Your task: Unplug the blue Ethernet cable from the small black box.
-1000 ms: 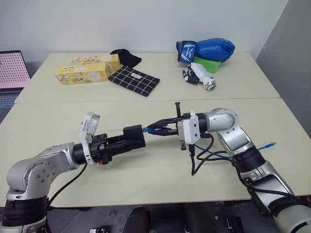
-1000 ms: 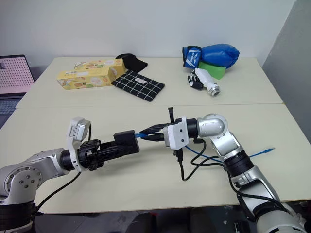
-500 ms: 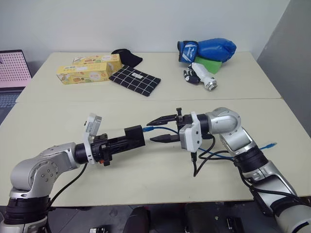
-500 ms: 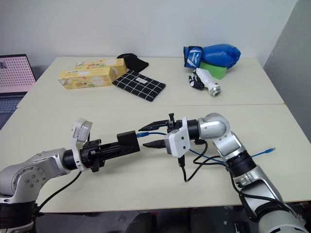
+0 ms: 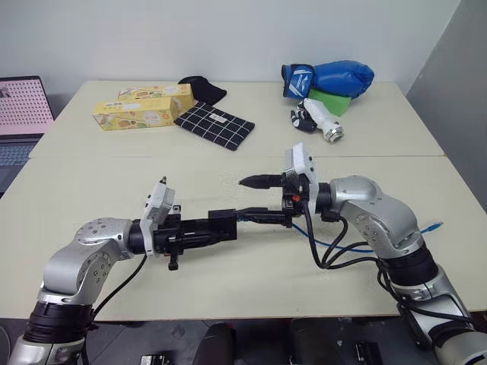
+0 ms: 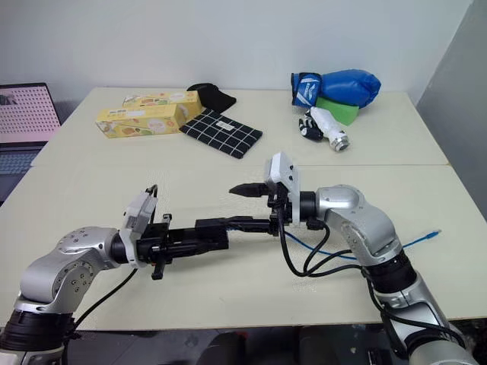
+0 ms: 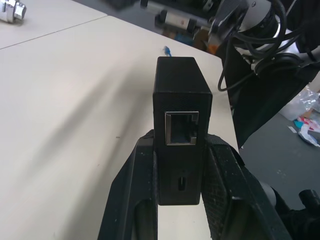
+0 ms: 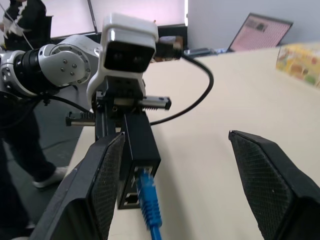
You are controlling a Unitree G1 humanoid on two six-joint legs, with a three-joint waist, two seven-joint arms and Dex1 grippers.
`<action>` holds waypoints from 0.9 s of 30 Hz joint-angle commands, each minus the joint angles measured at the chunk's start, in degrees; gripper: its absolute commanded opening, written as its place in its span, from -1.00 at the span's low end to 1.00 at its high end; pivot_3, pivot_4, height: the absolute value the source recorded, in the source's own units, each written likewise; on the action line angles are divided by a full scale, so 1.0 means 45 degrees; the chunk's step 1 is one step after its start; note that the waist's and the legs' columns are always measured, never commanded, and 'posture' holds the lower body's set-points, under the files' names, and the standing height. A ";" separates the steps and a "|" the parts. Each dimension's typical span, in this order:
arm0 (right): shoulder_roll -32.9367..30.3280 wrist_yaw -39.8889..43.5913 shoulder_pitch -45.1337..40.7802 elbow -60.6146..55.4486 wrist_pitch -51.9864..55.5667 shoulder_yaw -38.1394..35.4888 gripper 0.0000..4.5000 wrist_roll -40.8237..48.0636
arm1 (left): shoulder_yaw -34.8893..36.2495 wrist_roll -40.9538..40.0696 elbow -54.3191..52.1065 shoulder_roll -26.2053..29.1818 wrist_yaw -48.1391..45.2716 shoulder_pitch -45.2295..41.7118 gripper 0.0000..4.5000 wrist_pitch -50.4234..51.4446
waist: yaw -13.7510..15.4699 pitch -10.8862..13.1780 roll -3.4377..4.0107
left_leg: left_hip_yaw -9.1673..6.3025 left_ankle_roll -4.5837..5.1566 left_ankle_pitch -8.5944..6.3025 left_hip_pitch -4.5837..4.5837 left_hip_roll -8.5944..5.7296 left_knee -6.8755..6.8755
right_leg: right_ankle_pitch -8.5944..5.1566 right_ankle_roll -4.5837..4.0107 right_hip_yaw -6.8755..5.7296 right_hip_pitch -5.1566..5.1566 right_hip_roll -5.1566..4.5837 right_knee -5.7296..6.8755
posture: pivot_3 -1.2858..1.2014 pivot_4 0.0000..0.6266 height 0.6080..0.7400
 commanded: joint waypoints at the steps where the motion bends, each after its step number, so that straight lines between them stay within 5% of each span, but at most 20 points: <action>1: -0.0112 0.0126 0.0035 -0.0751 0.1507 -0.0458 0.56 0.1190 | 0.0237 -0.0305 0.0090 0.0146 -0.0389 -0.0301 -0.65 0.0038 | -0.0002 0.0000 0.0001 | 0.0001 0.0000 0.0000 -0.0003 -0.0001 0.0000 | 0.0000 0.0000 0.0000 -0.0003 0.0001 0.0001 | 0.03 -0.52 1.00; 16: 0.0298 0.0090 -0.0134 -0.0013 0.1898 -0.0110 0.56 0.0496 | 0.0252 0.0043 0.0377 0.0280 -0.0785 -0.0300 -0.65 -0.0155 | -0.0017 0.0000 0.0000 | -0.0002 0.0000 0.0000 -0.0003 -0.0002 0.0000 | 0.0000 0.0001 -0.0004 -0.0004 0.0044 0.0002 | 0.03 -0.52 1.00; 27: 0.0281 0.0337 -0.0258 0.0002 0.1895 0.0043 -0.43 0.0183 | 0.0212 0.0188 0.0271 0.0293 -0.0843 -0.0168 -0.65 -0.0343 | -0.0019 0.0000 0.0001 | -0.0002 0.0001 0.0000 -0.0003 -0.0001 0.0000 | 0.0000 0.0001 -0.0004 -0.0005 0.0046 0.0001 | 0.03 -0.52 1.00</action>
